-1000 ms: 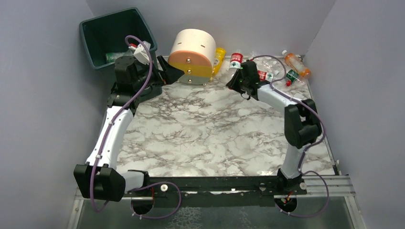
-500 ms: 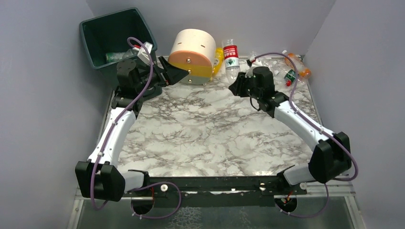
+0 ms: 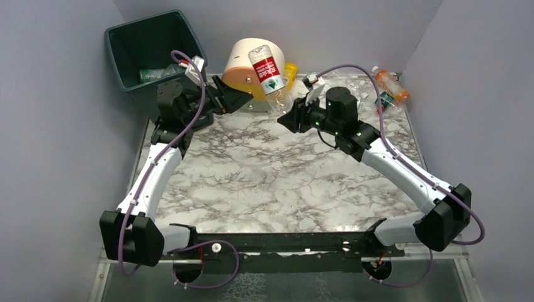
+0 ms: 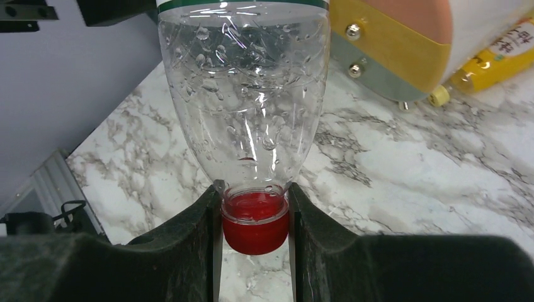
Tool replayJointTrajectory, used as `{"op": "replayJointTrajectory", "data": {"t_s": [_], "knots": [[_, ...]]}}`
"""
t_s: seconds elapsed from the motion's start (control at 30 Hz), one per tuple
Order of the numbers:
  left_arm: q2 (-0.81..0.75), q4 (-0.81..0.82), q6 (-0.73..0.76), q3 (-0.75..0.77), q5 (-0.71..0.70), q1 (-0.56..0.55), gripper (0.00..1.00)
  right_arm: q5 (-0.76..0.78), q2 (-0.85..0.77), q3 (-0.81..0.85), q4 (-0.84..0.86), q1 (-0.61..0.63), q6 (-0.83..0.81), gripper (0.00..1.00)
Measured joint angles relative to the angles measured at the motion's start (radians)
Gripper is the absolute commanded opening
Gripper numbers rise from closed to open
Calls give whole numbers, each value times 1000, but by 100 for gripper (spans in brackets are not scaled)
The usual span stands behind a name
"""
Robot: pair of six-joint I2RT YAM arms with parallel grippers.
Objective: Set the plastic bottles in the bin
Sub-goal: Place the plastic bottle in the trash bin.
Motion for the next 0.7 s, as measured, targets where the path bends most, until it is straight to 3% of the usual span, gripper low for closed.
{"op": "replayJointTrajectory", "data": {"t_s": [0.7], "knots": [[-5, 54, -4, -14, -42, -31, 99, -28, 103, 84, -16, 161, 2, 16]]}}
